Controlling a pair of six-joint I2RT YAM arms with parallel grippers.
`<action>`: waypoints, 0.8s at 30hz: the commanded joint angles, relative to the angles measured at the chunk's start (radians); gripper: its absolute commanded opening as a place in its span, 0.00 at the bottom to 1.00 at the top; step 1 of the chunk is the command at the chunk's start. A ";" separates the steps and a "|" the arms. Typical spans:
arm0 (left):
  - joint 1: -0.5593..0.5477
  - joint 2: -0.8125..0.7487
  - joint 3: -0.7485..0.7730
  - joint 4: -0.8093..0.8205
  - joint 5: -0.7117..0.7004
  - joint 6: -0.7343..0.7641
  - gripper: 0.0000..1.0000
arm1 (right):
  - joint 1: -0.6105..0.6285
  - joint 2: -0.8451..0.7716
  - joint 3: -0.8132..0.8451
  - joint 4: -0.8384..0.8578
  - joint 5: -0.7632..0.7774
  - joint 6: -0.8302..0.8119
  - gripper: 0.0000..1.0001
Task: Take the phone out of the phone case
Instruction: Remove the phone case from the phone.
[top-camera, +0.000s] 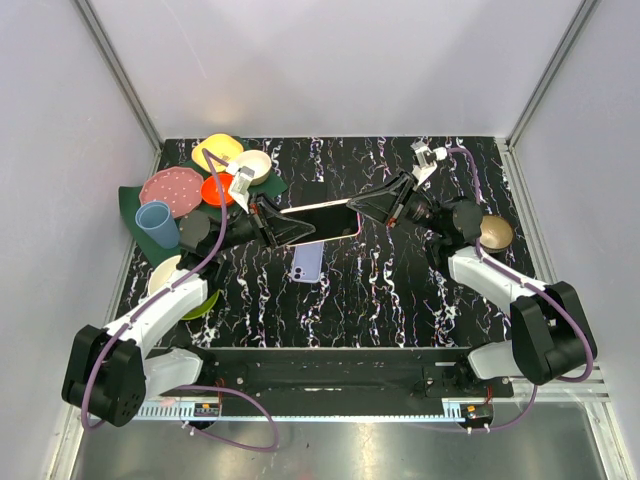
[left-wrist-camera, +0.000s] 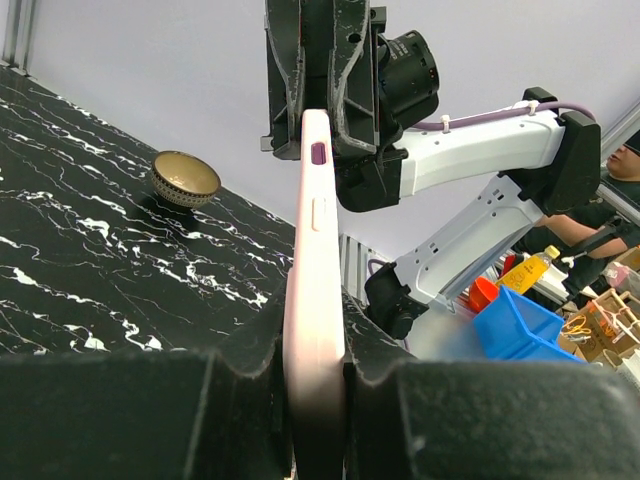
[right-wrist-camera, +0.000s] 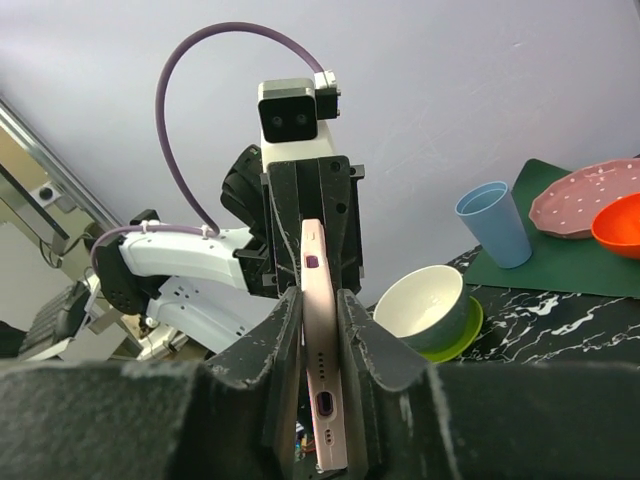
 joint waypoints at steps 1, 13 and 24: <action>-0.003 -0.015 0.026 0.109 -0.012 0.009 0.00 | 0.008 -0.011 0.007 0.072 0.027 0.054 0.22; -0.043 -0.013 0.045 0.017 0.102 0.167 0.00 | 0.008 -0.019 0.013 0.100 0.016 0.203 0.06; -0.050 -0.013 0.092 -0.137 0.203 0.348 0.00 | 0.008 -0.032 0.023 0.079 0.009 0.313 0.00</action>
